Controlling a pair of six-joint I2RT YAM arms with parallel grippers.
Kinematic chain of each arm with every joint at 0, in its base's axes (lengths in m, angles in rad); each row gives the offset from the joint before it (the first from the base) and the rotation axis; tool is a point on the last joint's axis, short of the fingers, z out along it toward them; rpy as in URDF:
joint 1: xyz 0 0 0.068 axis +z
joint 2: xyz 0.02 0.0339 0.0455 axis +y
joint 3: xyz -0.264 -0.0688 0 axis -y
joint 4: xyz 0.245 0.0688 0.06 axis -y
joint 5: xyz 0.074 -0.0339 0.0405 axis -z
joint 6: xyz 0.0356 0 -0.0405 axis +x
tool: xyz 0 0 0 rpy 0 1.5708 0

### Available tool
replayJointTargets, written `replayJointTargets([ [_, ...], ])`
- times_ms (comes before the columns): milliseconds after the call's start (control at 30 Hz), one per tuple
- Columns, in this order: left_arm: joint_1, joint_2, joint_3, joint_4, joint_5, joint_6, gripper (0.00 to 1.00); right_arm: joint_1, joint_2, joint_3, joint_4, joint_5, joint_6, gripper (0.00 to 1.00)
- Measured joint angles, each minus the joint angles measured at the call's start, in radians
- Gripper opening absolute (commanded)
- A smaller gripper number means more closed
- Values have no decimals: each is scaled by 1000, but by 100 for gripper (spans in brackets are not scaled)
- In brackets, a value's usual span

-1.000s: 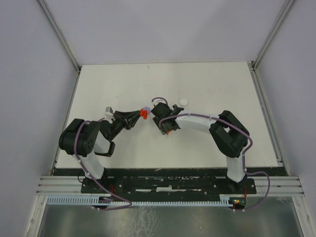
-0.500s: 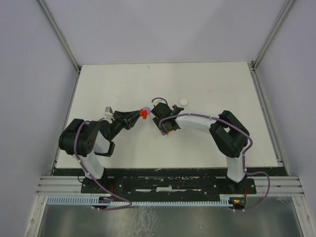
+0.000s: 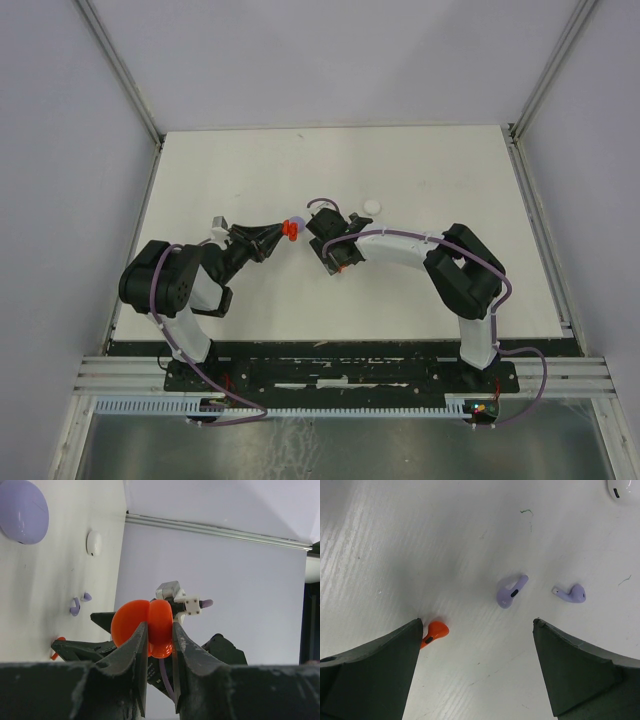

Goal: Insert the wireless bluetooth earbuds into the charging case
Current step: Move the earbud to the center of the board.

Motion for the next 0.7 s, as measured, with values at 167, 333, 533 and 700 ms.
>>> replayJointTargets([
  [167,0,0,0,0,0,0,3,0,0,0,-2,0,0,100],
  [333,0,0,0,0,0,0,3,0,-2,-1,-5,0,0,100],
  [533,0,3,0,0,0,0,3,0,-8,-9,-10,-1,0,97],
  [700,0,6,0,0,1,0,3,0,-11,-13,-11,-26,1,92],
])
